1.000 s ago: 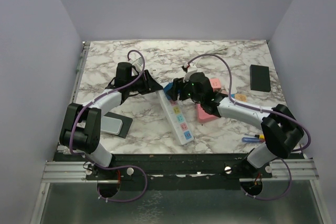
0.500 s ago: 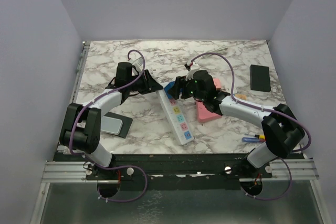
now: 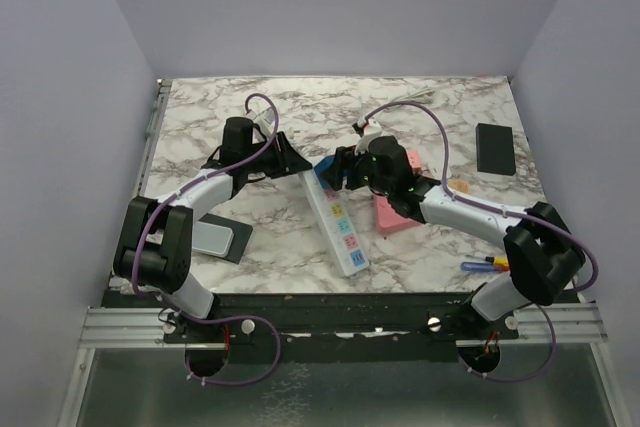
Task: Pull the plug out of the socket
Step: Place the socket at the center of the board.
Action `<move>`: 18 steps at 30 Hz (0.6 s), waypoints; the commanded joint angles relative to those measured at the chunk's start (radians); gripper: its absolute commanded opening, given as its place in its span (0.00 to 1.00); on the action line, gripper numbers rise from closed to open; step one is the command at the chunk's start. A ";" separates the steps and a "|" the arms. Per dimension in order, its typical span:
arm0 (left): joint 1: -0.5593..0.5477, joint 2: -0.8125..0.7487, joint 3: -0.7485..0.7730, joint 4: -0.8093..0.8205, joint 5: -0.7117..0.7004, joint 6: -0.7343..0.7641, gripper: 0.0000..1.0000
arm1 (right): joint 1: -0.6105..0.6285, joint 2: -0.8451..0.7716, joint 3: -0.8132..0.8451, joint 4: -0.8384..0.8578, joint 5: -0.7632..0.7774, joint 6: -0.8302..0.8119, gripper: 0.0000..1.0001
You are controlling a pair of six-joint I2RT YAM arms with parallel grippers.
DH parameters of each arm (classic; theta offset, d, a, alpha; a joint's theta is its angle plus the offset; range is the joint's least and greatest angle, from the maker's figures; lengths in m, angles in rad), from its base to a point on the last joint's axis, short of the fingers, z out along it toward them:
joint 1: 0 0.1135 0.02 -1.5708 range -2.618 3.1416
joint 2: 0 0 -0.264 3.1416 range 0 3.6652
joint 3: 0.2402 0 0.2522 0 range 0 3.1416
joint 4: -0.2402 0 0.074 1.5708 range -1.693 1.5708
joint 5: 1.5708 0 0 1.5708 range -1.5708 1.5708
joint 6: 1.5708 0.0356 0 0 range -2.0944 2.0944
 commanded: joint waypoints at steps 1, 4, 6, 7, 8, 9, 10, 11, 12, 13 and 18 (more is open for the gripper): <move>0.001 0.007 0.001 -0.044 -0.082 0.149 0.00 | -0.006 -0.082 -0.002 0.083 0.081 -0.019 0.01; 0.001 0.006 0.003 -0.050 -0.088 0.155 0.00 | -0.006 -0.099 -0.003 0.071 0.095 -0.024 0.01; 0.004 0.004 0.003 -0.052 -0.095 0.158 0.00 | -0.006 -0.110 -0.008 0.065 0.113 -0.028 0.01; 0.003 0.003 0.003 -0.052 -0.097 0.159 0.00 | -0.006 -0.116 -0.010 0.062 0.121 -0.031 0.01; 0.005 0.003 0.003 -0.053 -0.099 0.160 0.00 | -0.006 -0.121 -0.012 0.059 0.127 -0.037 0.01; 0.005 0.004 0.003 -0.053 -0.098 0.160 0.00 | -0.006 -0.125 -0.011 0.049 0.133 -0.041 0.01; 0.005 0.005 0.003 -0.053 -0.098 0.159 0.00 | -0.006 -0.128 -0.010 0.045 0.138 -0.042 0.01; 0.005 0.007 0.003 -0.054 -0.098 0.160 0.00 | -0.007 -0.132 -0.011 0.042 0.141 -0.044 0.01; 0.005 0.008 0.003 -0.053 -0.100 0.160 0.00 | -0.006 -0.135 -0.013 0.040 0.144 -0.045 0.01; 0.005 0.009 0.004 -0.054 -0.099 0.160 0.00 | -0.006 -0.139 -0.015 0.039 0.147 -0.046 0.01; 0.005 0.013 0.003 -0.055 -0.103 0.161 0.00 | -0.006 -0.139 -0.002 0.000 0.165 -0.052 0.01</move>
